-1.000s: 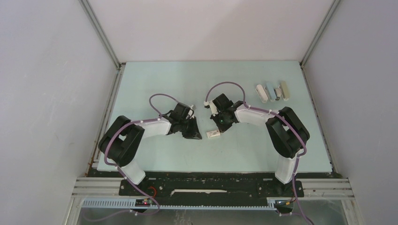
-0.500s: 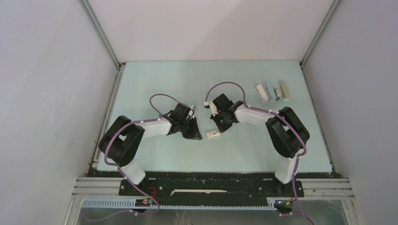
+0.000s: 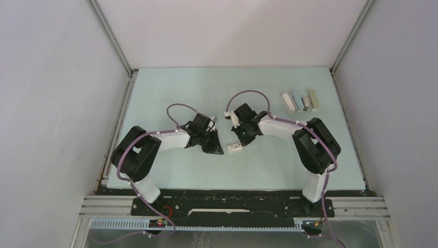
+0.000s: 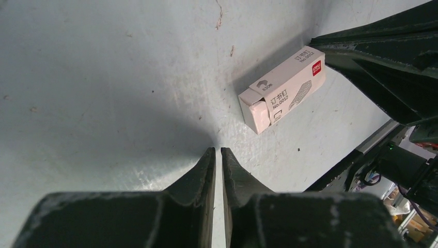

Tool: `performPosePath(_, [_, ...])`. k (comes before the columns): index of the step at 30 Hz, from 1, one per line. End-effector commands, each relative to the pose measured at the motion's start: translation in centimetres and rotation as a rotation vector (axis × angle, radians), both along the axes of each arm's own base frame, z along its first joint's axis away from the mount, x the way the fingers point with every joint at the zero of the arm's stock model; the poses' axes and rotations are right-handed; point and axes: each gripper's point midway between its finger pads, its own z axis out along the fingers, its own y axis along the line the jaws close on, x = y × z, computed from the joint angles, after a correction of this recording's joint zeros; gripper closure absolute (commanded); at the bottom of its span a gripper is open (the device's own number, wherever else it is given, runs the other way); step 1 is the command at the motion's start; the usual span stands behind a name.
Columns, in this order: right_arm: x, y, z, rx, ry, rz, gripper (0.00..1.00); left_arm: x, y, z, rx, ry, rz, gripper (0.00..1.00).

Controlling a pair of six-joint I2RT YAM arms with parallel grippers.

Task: Unload the staples from the stapler
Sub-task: Close the staple box at the center of the board.

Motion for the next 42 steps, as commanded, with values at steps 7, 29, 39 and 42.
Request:
performPosePath(7, [-0.4,1.1,-0.2,0.030,0.030,0.011,0.95,0.5,-1.3,-0.4,0.041,0.017,-0.054,0.88])
performPosePath(29, [-2.3,3.3,0.2,0.124,0.116,0.015,0.95,1.8,-3.4,-0.1,0.025,0.024,-0.094,0.89])
performPosePath(39, [0.5,0.1,0.7,0.055,0.025,0.000,0.93,2.2,-1.1,1.1,0.093,-0.050,-0.047,0.86])
performPosePath(42, [1.5,-1.3,1.6,0.064,0.007,-0.007,0.92,2.4,0.2,2.0,0.120,-0.092,-0.026,0.85])
